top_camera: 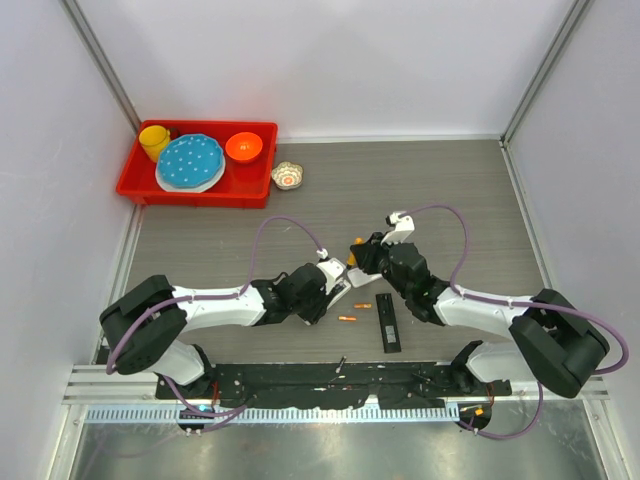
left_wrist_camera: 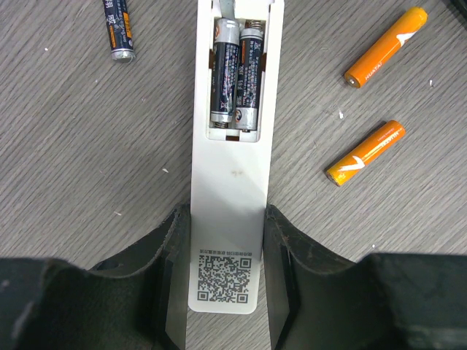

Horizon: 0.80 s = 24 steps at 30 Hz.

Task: Unload the batteries from the remote control

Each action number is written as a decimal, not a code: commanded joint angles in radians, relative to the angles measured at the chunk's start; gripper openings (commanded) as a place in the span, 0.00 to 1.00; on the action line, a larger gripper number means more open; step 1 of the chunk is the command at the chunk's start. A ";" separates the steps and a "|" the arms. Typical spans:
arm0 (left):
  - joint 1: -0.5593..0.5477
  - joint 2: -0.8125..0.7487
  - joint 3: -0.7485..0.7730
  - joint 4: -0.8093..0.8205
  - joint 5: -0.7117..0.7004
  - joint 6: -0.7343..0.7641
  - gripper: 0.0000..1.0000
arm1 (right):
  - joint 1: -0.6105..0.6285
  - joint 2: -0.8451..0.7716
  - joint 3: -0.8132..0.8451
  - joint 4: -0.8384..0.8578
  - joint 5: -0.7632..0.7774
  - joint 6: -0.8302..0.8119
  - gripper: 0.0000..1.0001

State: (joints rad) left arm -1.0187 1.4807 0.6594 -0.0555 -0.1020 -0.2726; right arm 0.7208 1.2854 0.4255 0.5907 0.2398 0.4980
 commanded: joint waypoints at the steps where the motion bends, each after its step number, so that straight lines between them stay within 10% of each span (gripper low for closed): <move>1: -0.004 0.000 -0.024 -0.033 0.067 -0.010 0.23 | -0.001 0.017 -0.028 0.060 -0.003 -0.065 0.01; 24: -0.004 0.007 -0.023 -0.033 0.070 -0.010 0.09 | -0.017 0.061 -0.076 0.302 -0.369 0.125 0.01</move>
State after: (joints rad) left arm -1.0187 1.4803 0.6594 -0.0563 -0.1001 -0.2726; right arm 0.7048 1.3640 0.3607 0.8093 -0.0303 0.5365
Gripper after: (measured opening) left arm 0.401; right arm 0.226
